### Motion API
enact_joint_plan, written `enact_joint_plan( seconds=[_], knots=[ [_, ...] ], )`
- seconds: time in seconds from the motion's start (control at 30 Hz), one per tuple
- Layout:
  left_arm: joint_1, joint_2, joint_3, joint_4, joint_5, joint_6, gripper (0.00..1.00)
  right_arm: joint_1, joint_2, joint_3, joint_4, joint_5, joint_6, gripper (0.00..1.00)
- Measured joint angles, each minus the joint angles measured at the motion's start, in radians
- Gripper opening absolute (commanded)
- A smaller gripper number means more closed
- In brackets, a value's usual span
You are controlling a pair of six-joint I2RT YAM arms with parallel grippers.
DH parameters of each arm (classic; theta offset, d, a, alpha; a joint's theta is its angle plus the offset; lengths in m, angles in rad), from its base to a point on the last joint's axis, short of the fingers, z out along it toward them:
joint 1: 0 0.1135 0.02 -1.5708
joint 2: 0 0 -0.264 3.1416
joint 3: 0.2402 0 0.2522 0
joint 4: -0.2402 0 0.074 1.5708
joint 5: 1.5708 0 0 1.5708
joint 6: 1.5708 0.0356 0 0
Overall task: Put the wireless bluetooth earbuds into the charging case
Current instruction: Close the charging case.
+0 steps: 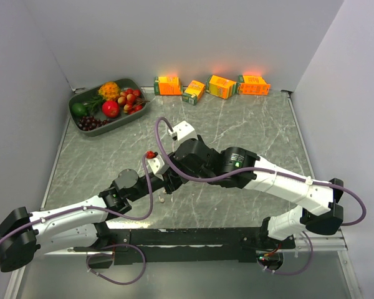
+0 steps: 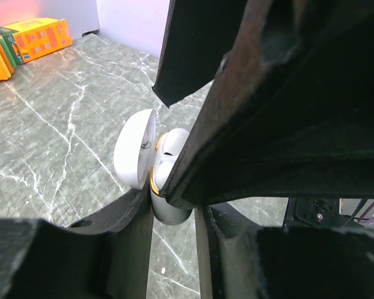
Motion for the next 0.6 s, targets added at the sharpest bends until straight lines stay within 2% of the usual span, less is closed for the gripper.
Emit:
enact_joint_plan(
  seconds=[0.6],
  knots=[
    [0.000, 0.000, 0.000, 0.003, 0.000, 0.000, 0.01, -0.005, -0.025, -0.021, 0.010, -0.010, 0.002, 0.70]
  ],
)
